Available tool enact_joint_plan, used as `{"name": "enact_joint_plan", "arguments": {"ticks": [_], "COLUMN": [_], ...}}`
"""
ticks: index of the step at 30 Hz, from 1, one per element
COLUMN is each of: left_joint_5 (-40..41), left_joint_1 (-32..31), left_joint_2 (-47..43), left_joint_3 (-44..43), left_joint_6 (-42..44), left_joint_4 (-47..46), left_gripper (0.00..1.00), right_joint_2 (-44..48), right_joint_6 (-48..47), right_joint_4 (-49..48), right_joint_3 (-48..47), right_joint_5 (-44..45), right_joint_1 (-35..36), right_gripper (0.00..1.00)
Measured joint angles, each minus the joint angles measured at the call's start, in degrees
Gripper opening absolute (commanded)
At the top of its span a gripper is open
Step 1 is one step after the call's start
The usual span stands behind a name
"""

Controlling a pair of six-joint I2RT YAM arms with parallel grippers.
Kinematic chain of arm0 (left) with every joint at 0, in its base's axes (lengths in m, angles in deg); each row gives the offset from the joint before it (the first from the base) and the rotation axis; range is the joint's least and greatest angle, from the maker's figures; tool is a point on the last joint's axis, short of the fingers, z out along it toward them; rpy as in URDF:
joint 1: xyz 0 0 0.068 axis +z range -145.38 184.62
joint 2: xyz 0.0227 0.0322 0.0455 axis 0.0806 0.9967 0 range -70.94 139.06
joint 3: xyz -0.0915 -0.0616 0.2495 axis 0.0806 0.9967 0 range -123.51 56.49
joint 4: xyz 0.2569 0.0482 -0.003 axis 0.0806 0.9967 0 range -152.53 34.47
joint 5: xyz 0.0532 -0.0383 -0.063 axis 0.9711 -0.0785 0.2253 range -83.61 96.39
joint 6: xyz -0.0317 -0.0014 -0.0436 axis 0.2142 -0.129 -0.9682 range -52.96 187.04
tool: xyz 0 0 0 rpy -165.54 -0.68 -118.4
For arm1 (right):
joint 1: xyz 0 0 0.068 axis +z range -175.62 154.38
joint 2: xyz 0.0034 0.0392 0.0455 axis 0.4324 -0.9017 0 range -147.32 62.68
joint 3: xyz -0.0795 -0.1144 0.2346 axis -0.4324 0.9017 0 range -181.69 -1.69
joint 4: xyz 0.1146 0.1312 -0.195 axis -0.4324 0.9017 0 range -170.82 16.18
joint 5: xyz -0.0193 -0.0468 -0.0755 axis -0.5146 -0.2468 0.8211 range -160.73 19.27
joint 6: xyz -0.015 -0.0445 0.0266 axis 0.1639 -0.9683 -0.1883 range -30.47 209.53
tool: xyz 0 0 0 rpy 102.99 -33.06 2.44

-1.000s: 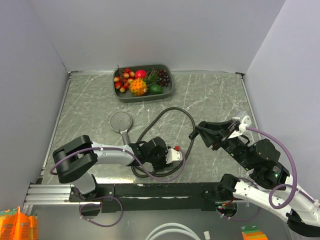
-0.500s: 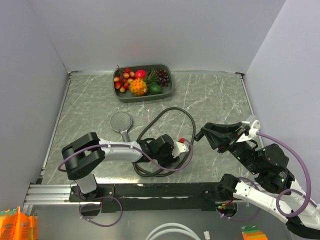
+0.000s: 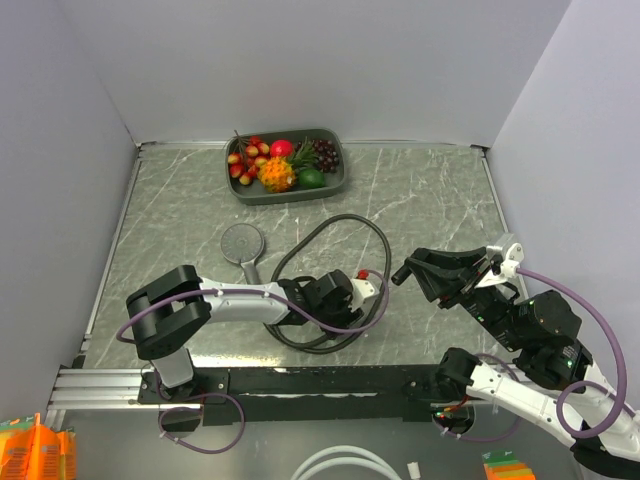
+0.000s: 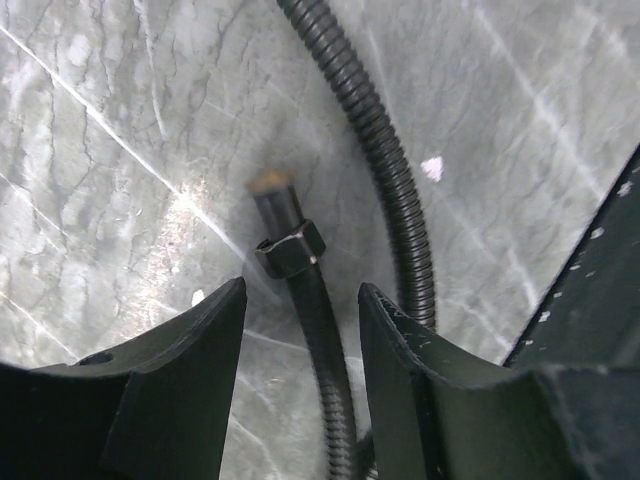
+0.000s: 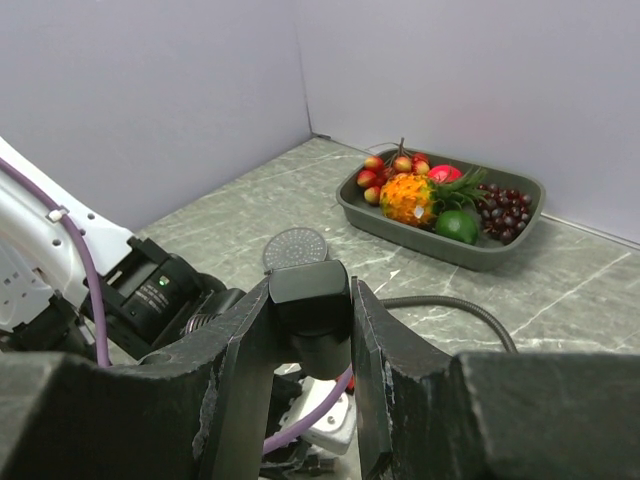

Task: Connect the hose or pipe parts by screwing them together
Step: Place the pipeline at the center of the board, then pick up the pipeline from the center of the board.

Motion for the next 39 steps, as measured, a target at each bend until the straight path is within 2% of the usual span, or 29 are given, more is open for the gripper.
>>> {"name": "enact_joint_plan", "arguments": {"ticks": [1,4,10,13,14,16,17,19,22,24,27,30,35,39], "left_joint_5": [0.0,0.0,0.6,1.0,1.4,2.6,3.3,4.1,4.1,3.2,1.4,3.2,10.9,20.9], "left_joint_1": [-0.1,-0.5,-1.2,-1.2,-1.2,-1.2,-1.2,-1.2,-1.3,-1.3,-1.4,-3.2,-4.9,-3.2], "left_joint_2": [0.0,0.0,0.0,0.0,0.0,0.0,0.0,-0.2,-0.9,-1.1,-1.1,0.2,5.7,1.1], "left_joint_3": [-0.5,-1.4,-1.6,-1.0,-0.3,1.1,1.8,2.9,4.5,4.8,3.4,-1.4,-13.0,-12.7], "left_joint_6": [-0.9,-2.9,-5.4,-5.7,-5.7,-5.6,-5.0,-3.2,-0.3,1.8,8.7,19.8,36.3,49.5], "left_joint_4": [0.5,1.1,1.2,0.1,-0.5,-1.6,-2.6,-4.9,-7.1,-7.0,-3.8,6.1,22.8,29.0], "left_gripper": [0.56,0.68,0.61,0.48,0.35,0.22,0.23,0.31,0.01,0.01,0.01,0.01,0.01,0.01], "right_joint_2": [0.0,0.0,0.0,0.0,0.0,0.0,0.0,0.0,0.1,0.2,0.2,0.2,0.2,0.1], "right_joint_6": [0.0,0.0,0.0,0.0,0.0,0.0,0.0,0.0,0.0,0.0,0.0,0.0,-0.4,-0.4], "right_joint_4": [0.0,0.0,0.0,0.1,0.2,0.3,0.4,0.5,0.7,0.7,0.8,1.5,2.0,2.0], "right_joint_3": [0.0,0.0,0.0,0.0,0.0,0.0,0.0,0.0,0.0,0.0,0.0,-0.6,-3.0,-4.5], "right_joint_5": [0.0,0.1,0.1,0.1,0.1,0.1,0.1,0.1,0.1,0.1,0.1,0.1,0.3,0.3], "right_joint_1": [0.0,0.0,0.0,0.0,0.0,0.0,0.0,0.0,0.0,0.0,0.0,0.0,0.0,0.0], "right_gripper": [0.00,0.00,0.00,0.00,0.00,0.00,0.00,0.00,0.00,0.00,0.00,0.00,0.00,0.00]}}
